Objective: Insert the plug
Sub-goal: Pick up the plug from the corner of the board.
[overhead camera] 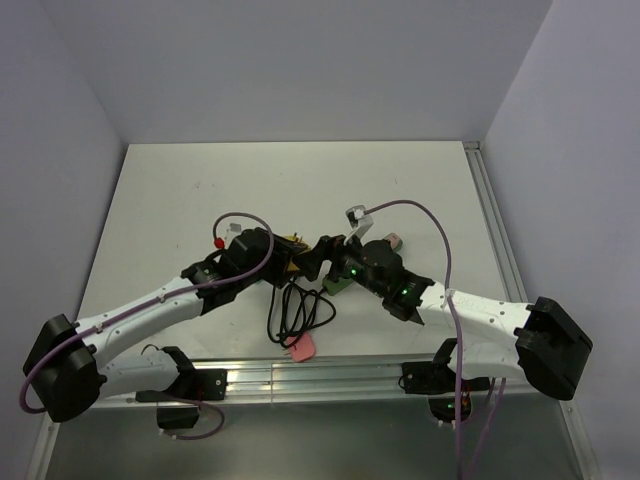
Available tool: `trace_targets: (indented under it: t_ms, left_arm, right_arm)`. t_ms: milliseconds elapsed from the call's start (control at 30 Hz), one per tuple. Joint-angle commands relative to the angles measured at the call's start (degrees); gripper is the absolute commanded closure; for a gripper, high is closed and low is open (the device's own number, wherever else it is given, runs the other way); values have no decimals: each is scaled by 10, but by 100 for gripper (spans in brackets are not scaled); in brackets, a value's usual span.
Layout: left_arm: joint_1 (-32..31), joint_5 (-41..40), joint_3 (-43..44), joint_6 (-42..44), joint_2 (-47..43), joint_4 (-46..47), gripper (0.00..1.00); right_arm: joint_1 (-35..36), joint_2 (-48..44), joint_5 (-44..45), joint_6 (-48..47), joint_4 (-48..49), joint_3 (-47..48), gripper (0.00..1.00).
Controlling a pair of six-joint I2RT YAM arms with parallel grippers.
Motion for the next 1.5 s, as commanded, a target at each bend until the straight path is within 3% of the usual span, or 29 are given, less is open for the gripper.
trace_targets:
  t_ms: [0, 567, 633, 700, 800, 967, 1033, 1100, 1167, 1200, 1267, 1333, 1467]
  left_arm:
    - [-17, -24, -2, -52, -5, 62, 88]
    - [-59, -35, 5, -93, 11, 101, 87]
    - [-61, -31, 3, -94, 10, 106, 87]
    - [-63, -34, 0, -93, 6, 105, 87]
    - [-65, -47, -5, -84, -11, 103, 89]
    - [-67, -71, -31, -86, -50, 106, 93]
    - [-67, -81, -35, -68, -66, 104, 87]
    - [-67, -103, -27, 35, -77, 122, 66]
    - [-67, -118, 0, 65, -92, 89, 57]
    - [-66, -129, 8, 88, -94, 62, 42]
    - [-62, -138, 29, 124, -103, 41, 30]
    - [-55, -144, 48, 187, -113, 20, 25]
    - [-46, -149, 49, 275, -141, 6, 3]
  right_arm:
    - [5, -6, 30, 6, 42, -2, 0]
    - [30, 40, 49, 9, 37, 21, 3]
    - [30, 38, 55, 9, 34, 22, 12]
    - [30, 37, 57, 8, 34, 21, 33]
    - [29, 30, 63, 9, 31, 19, 46]
    - [29, 22, 69, 7, 29, 17, 54]
    - [29, 19, 72, 9, 28, 16, 56]
    - [27, 13, 72, 13, 28, 11, 56]
    - [24, 11, 69, 14, 30, 10, 57]
    - [22, 10, 69, 14, 28, 10, 57]
    - [21, 10, 71, 16, 24, 11, 57]
    - [18, 11, 75, 21, 13, 14, 58]
    - [8, 16, 69, 35, 9, 12, 60]
